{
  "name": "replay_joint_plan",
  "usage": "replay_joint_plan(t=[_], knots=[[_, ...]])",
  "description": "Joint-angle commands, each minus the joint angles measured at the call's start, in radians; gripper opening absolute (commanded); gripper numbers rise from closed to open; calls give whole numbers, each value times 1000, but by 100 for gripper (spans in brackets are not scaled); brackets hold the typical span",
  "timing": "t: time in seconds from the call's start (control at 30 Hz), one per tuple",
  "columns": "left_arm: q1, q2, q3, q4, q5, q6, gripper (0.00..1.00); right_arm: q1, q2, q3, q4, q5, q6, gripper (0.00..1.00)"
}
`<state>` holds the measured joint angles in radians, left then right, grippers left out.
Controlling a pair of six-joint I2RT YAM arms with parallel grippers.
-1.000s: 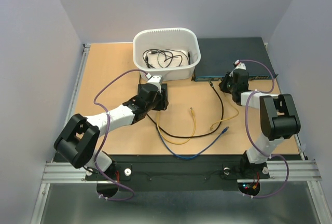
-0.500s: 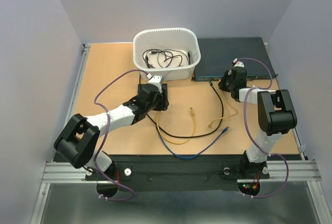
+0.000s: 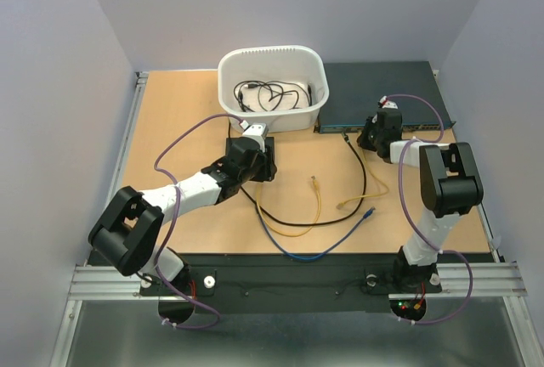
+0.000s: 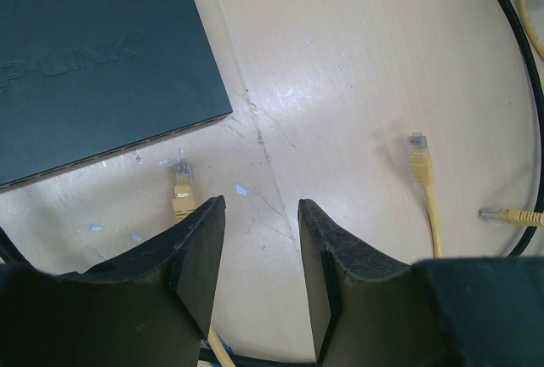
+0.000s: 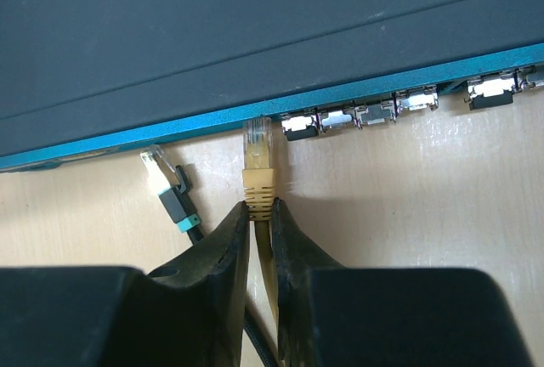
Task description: Insert the plug into the switch port
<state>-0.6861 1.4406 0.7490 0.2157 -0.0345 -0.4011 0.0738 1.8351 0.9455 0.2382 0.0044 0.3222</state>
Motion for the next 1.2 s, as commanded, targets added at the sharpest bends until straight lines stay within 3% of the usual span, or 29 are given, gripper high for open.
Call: replay_joint_plan(t=[0.0,0.4,1.17], knots=[[-4,-3,46,11,-1,12,50,0,-7,41,61,43,6,1],[-4,7,49,10,-2,13,50,1,-80,-25,162,16,-3,0],[-4,18,55,4,-4,15,50,17,-11,13,176,-41,11,0]])
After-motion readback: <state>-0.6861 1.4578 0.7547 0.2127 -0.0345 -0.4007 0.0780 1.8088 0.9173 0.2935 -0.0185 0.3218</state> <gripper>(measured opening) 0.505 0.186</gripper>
